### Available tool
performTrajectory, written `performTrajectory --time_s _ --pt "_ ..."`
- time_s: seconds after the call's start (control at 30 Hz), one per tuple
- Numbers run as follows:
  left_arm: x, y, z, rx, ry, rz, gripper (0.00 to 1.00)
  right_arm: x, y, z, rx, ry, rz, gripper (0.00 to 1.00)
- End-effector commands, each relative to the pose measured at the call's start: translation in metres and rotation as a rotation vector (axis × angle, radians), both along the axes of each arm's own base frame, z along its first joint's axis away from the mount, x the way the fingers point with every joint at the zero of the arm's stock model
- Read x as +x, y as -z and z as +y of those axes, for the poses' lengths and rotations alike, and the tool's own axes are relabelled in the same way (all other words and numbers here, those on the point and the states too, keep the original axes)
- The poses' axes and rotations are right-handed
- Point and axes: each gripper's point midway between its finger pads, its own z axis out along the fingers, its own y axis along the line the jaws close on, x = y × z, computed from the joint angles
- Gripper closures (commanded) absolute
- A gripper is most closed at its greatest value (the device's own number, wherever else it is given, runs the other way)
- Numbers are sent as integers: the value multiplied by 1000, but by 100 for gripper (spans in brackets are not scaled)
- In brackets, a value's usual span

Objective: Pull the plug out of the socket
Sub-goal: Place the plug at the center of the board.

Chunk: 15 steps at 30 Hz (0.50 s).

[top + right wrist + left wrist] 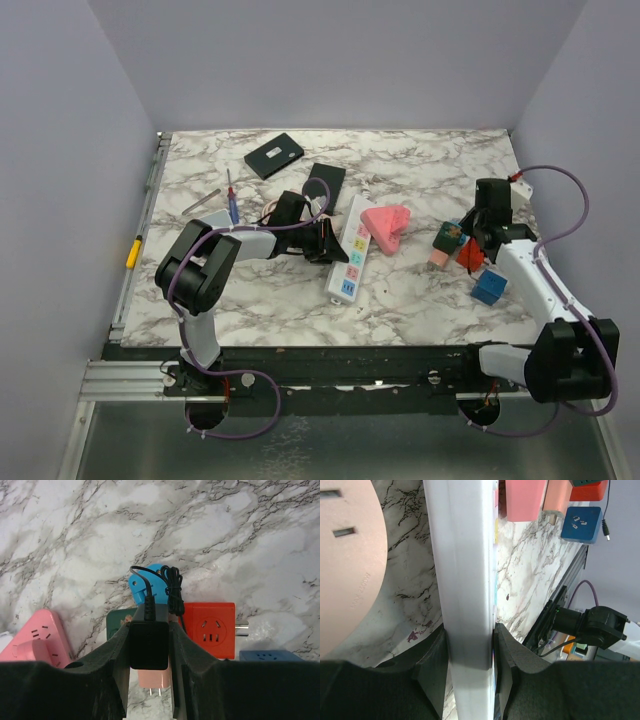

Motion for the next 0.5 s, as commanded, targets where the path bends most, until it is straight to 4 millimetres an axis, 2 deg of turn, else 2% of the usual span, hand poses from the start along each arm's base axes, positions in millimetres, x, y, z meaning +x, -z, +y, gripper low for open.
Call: performTrajectory --time_s 0.0,0.2,0.47 --pt "-10 16 2 47 23 19 100 11 6 -1 56 -6 -28 100" --pt "-12 18 2 48 26 30 100 8 26 -11 31 29 30 100" --pt "-11 19 2 46 26 35 100 4 42 -19 -12 43 81 100"
